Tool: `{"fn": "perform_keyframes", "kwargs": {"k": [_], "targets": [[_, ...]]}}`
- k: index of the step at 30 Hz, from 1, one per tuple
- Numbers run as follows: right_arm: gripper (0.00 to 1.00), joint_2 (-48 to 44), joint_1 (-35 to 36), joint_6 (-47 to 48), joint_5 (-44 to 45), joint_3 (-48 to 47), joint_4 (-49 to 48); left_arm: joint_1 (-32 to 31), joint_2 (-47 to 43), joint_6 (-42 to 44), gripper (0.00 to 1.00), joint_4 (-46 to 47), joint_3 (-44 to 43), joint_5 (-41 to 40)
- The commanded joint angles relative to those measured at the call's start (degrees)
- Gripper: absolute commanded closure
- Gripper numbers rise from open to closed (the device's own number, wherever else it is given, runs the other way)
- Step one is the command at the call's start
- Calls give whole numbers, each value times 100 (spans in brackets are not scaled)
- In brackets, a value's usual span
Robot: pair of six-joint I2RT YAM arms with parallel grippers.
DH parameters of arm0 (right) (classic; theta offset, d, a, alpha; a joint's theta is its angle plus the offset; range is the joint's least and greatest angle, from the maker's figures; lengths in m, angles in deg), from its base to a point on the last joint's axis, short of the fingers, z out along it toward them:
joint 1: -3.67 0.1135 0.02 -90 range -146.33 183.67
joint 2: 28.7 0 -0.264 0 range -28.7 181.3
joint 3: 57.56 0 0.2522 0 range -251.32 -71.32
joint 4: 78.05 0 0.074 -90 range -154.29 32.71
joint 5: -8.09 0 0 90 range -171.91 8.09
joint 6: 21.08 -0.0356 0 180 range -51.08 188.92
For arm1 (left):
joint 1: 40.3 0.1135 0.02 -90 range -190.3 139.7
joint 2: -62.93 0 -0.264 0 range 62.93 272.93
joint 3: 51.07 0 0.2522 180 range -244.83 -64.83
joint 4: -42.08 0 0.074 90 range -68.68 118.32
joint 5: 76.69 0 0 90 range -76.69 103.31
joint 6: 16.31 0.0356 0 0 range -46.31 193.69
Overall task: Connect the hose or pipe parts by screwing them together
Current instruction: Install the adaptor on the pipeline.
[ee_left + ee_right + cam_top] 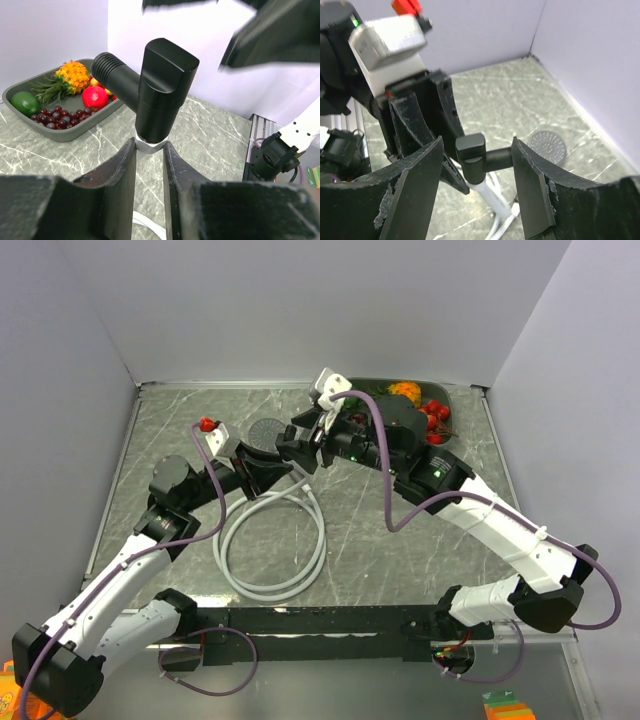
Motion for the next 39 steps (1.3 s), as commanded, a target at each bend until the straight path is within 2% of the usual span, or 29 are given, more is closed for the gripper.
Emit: {"fn": "perform_keyframes", "kwargs": {"k": [1,6,9,10,12,13,14,18,21,26,29,39], "targets": [[35,54,5,164,78,-395,62,24,-185,-101,99,554,-35,2],[36,19,-249,94,-62,-456,-26,24,-194,-92,99,501,-35,63],[45,19,-583,-64,-369,-421,-158,24,-211,-83,99,492,-43,160],[56,27,-680,-134,-466,-412,-167,24,-203,-92,99,484,-52,204],[67,54,-838,-222,-616,-360,-280,24,-203,-101,99,484,-61,257],[76,63,-1005,-327,-756,-316,-333,24,-194,-118,99,484,-70,309],[78,63,-1076,-363,-792,-281,-377,24,-194,-127,99,475,-78,336],[80,124,-1427,-530,-1116,-17,-747,15,-159,-127,99,440,-140,485],[87,299,-1647,-505,-1530,18,-870,15,-106,-66,99,291,-228,696],[93,668,-1788,-153,-2127,-410,-407,-99,-9,119,99,-149,-351,889],[96,889,-1788,155,-2347,-658,-106,-178,35,75,99,-88,-333,881],[100,1205,-1788,638,-2962,-659,-8,-231,52,14,99,-61,-369,1039]]}}
